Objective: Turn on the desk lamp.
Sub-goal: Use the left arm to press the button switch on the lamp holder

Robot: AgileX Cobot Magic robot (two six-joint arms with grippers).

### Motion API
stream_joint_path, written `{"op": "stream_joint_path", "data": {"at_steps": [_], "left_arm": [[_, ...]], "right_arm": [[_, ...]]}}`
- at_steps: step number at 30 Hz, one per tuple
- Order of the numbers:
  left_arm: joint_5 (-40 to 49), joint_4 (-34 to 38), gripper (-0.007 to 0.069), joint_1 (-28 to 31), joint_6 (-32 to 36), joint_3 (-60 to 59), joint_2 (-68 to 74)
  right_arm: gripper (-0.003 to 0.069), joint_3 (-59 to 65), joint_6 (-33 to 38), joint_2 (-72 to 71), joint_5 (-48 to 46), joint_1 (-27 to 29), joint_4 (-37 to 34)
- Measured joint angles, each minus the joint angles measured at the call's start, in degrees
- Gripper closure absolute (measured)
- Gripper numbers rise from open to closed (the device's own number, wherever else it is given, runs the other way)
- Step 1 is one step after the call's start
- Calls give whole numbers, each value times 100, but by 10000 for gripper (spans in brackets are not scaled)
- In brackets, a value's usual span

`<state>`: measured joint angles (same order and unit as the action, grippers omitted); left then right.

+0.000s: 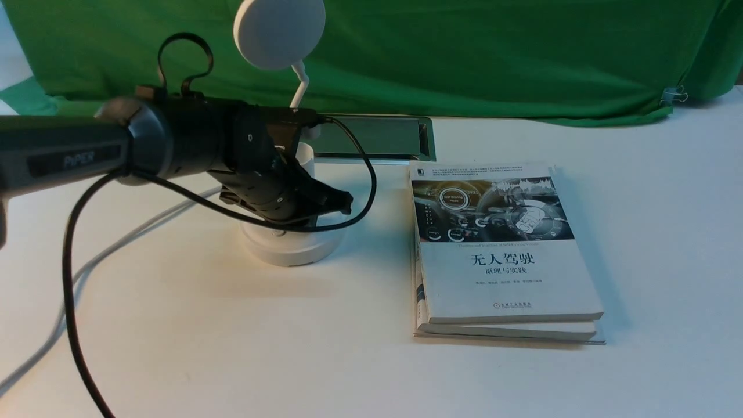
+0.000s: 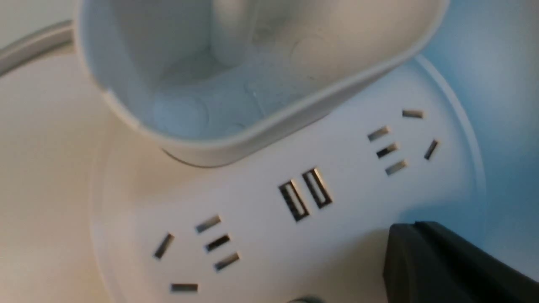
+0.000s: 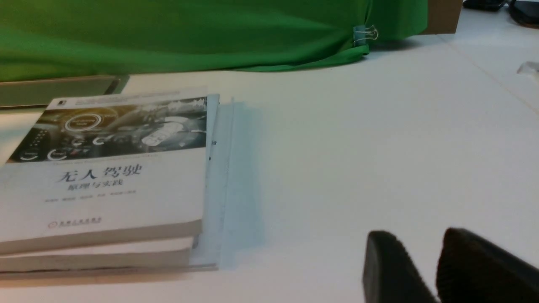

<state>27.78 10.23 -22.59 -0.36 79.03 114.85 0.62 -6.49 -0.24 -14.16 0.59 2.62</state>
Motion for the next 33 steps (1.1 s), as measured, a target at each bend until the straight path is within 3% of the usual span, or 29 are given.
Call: {"op": "stream_joint_path", "data": {"at_steps": [12, 24, 33], "left_arm": [[231, -324, 622, -130, -161, 146, 232], [341, -1874, 622, -508, -1102, 132, 119], [1145, -1668, 622, -571, -1151, -55, -208]], "right_arm": [[419, 0, 0, 0, 0, 0, 0], [419, 0, 0, 0, 0, 0, 0], [419, 0, 0, 0, 0, 0, 0]]}}
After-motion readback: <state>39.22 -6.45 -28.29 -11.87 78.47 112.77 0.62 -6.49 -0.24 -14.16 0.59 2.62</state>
